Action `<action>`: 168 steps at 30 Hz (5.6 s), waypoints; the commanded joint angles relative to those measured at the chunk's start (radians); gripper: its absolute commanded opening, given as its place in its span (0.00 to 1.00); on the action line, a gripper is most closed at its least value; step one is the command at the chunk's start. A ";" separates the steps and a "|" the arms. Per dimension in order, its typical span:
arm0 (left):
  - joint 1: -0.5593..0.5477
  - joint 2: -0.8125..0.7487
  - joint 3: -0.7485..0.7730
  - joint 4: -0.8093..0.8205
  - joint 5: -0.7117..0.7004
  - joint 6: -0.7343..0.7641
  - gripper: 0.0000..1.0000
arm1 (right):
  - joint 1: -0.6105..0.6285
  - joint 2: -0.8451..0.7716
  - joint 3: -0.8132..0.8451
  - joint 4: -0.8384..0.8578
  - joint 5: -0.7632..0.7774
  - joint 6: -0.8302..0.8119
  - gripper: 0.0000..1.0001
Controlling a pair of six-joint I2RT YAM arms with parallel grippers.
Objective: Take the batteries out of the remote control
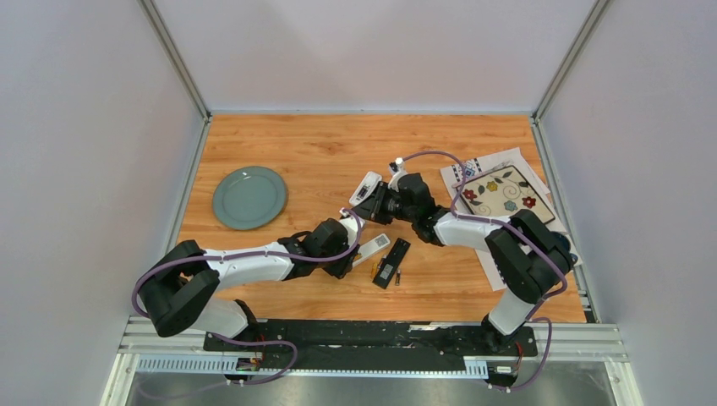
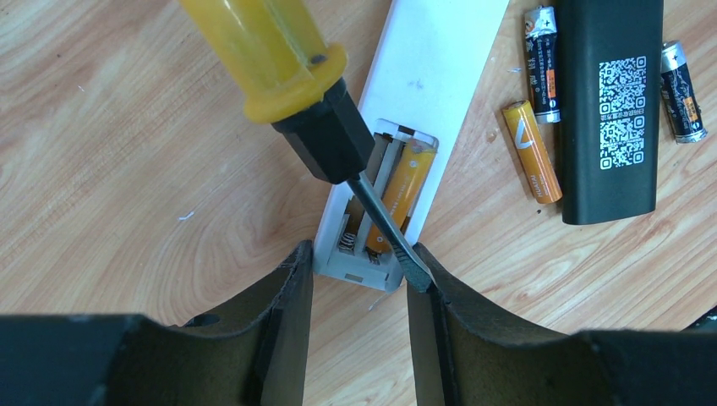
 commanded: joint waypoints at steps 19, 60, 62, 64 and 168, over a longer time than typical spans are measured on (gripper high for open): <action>0.002 0.034 -0.018 -0.074 0.021 -0.001 0.20 | -0.017 -0.120 0.068 -0.221 0.162 -0.152 0.00; 0.160 -0.364 0.050 -0.176 0.228 -0.140 0.74 | 0.040 -0.136 0.114 -0.319 0.303 -0.256 0.00; 0.223 -0.391 0.010 -0.131 0.308 -0.171 0.73 | 0.045 -0.122 0.122 -0.322 0.310 -0.258 0.00; 0.285 -0.405 -0.024 -0.088 0.405 -0.222 0.70 | 0.046 -0.113 0.126 -0.325 0.318 -0.258 0.00; 0.404 0.046 -0.162 0.243 0.527 -0.343 0.36 | 0.101 -0.096 0.108 -0.325 0.501 -0.250 0.00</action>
